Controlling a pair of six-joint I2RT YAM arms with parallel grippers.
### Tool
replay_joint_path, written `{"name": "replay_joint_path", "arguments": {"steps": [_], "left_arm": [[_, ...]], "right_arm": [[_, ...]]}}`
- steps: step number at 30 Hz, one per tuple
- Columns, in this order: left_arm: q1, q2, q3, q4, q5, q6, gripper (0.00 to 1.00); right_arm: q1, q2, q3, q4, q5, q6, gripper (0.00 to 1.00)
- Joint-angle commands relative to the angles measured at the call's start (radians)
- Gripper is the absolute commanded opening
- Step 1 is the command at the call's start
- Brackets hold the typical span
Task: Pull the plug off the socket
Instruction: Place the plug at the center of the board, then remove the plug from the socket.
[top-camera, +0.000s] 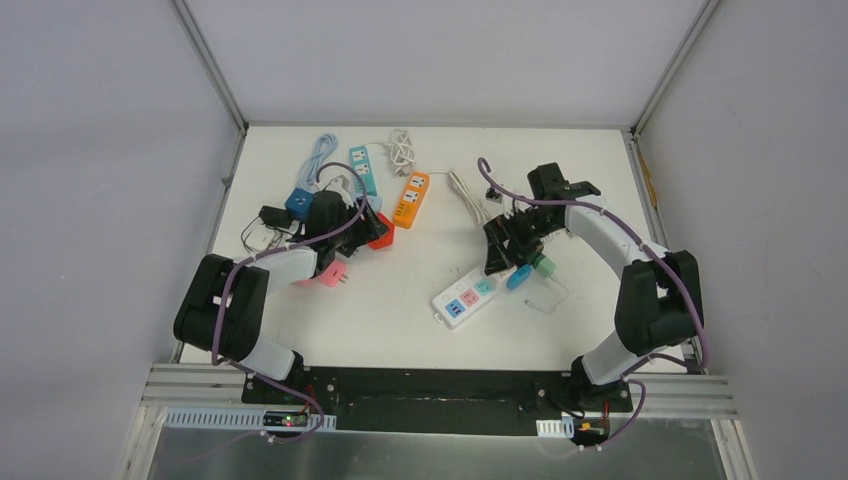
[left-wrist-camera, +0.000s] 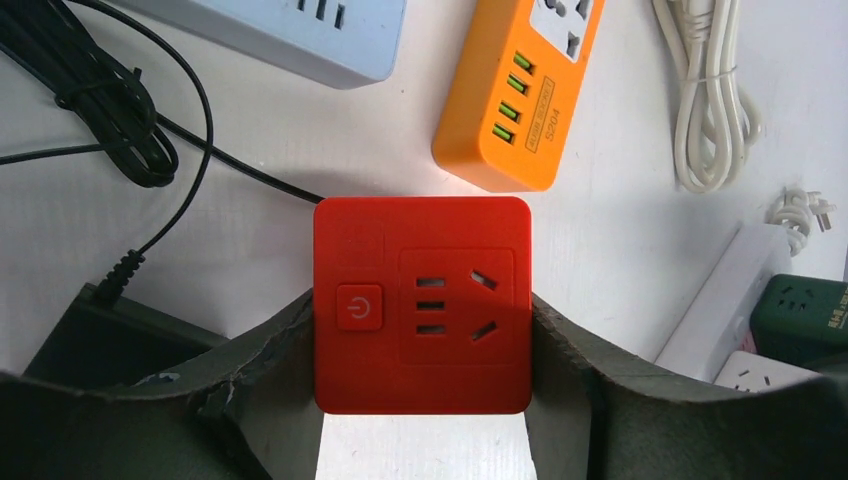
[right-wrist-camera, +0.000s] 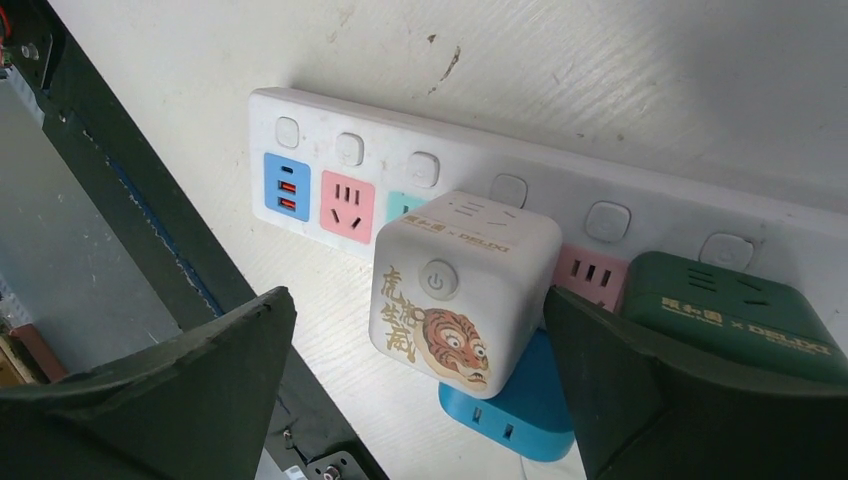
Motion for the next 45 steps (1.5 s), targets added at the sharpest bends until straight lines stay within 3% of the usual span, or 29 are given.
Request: {"name": "replay_joint_path", "arguments": {"steps": [1, 7, 9, 15, 26, 45], "left_arm": [[0.011, 0.003, 0.052, -0.026, -0.025, 0.025, 0.56], [0.012, -0.027, 0.092, -0.137, -0.098, 0.094, 0.85], [0.012, -0.042, 0.104, -0.17, -0.121, 0.113, 0.9], [0.012, -0.124, 0.109, -0.222, -0.164, 0.162, 0.91], [0.012, -0.344, 0.036, -0.251, -0.117, 0.232, 0.9], [-0.041, -0.57, -0.127, -0.114, 0.181, 0.159, 0.91]], "right_arm": [[-0.028, -0.056, 0.0, -0.006, -0.002, -0.038, 1.0], [-0.039, -0.072, 0.001, -0.013, -0.015, -0.05, 1.0], [-0.04, -0.075, 0.001, -0.015, -0.016, -0.053, 1.0], [-0.045, -0.089, 0.002, -0.024, -0.021, -0.072, 1.0], [-0.071, -0.127, 0.013, -0.076, -0.064, -0.151, 1.0], [-0.103, -0.205, 0.012, -0.131, -0.139, -0.258, 1.0]]}}
